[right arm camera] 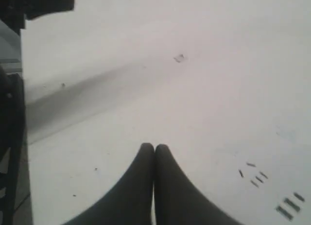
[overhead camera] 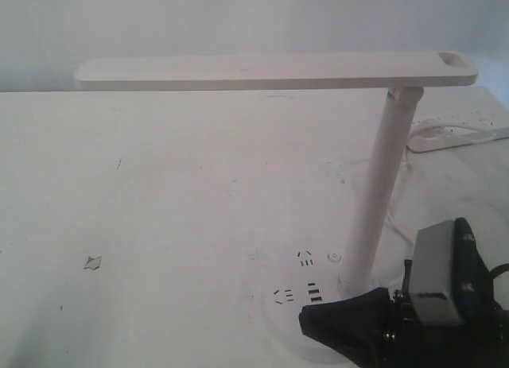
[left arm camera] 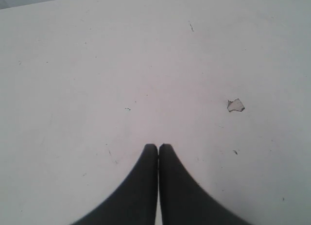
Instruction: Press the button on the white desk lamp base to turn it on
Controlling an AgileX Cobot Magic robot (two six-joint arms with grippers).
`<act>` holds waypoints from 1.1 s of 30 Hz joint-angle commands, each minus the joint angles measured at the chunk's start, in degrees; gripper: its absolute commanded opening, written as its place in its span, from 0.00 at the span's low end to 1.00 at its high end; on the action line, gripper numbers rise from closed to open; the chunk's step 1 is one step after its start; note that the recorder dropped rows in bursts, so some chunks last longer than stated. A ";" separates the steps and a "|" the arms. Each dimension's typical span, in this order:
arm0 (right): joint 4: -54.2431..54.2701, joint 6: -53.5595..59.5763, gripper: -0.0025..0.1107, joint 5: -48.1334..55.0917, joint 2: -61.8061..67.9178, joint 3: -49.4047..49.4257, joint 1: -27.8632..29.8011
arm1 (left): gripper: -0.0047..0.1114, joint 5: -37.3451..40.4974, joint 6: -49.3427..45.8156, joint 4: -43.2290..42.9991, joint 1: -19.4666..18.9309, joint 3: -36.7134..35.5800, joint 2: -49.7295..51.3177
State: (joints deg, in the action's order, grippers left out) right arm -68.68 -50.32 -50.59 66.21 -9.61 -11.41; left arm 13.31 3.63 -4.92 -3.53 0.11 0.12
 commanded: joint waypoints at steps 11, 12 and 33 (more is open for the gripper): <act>4.33 -8.50 0.02 20.06 5.61 -0.94 -0.15 | 0.04 0.00 0.02 0.12 0.20 -0.11 -0.12; 4.33 -9.25 0.02 21.39 6.08 -1.22 -0.15 | 0.04 0.00 0.02 0.12 0.20 -0.11 -0.12; 7.53 -9.91 0.02 28.19 13.92 -4.52 -0.15 | 0.04 0.00 0.02 0.12 0.20 -0.11 -0.12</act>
State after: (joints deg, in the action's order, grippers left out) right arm -61.87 -60.02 -24.36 79.56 -13.58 -11.53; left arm 13.31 3.63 -4.92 -3.53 0.11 0.12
